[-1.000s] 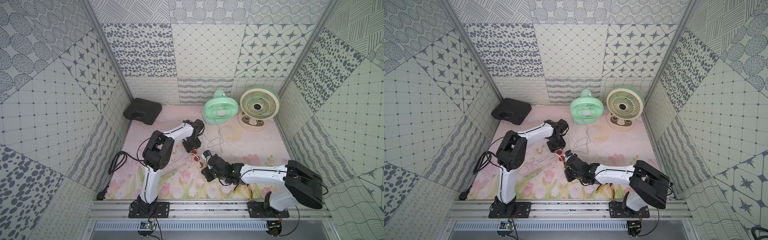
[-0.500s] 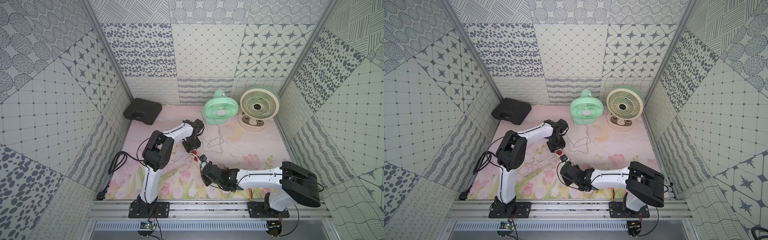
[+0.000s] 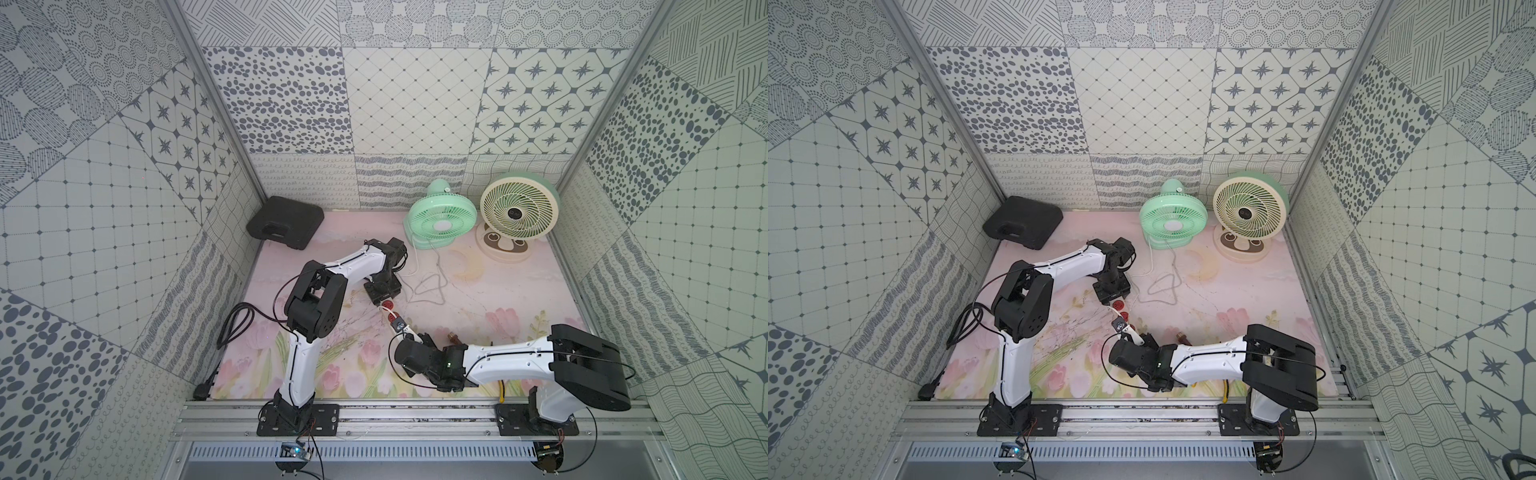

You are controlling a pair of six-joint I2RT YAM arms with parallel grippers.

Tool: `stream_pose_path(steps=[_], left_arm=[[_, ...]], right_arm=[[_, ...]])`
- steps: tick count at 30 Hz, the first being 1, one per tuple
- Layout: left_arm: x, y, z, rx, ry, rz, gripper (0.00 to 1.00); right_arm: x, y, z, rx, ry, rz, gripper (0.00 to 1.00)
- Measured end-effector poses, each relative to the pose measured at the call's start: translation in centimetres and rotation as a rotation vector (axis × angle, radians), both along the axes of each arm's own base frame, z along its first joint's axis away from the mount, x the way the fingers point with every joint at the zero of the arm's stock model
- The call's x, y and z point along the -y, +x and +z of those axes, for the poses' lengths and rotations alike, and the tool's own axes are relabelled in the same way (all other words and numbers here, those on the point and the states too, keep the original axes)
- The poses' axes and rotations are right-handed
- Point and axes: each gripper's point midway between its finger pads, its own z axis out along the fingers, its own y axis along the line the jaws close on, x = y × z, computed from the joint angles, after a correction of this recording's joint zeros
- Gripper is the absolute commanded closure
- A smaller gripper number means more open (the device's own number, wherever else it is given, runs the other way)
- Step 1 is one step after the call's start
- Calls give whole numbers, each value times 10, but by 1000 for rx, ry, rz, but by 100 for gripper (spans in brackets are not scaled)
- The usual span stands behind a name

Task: Unplug the desk fan from the power strip
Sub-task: Remove the plug from the socket.

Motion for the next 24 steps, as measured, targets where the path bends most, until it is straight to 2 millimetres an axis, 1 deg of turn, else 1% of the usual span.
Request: stream_pose_path(steps=[3, 6, 12, 15, 24], left_arm=[[0, 0, 0, 0, 0, 0, 100], [0, 0, 0, 1, 0, 1, 100], [1, 1, 0, 2, -2, 13, 100], [1, 1, -1, 2, -6, 25, 100], [1, 1, -1, 2, -6, 29, 100]], right_arm=[[0, 1, 0, -14, 12, -5, 100], [2, 2, 0, -59, 61, -11, 100], [11, 7, 0, -200, 235, -37, 100], [15, 9, 0, -247, 296, -44, 100], [15, 10, 0, -274, 331, -41, 100]])
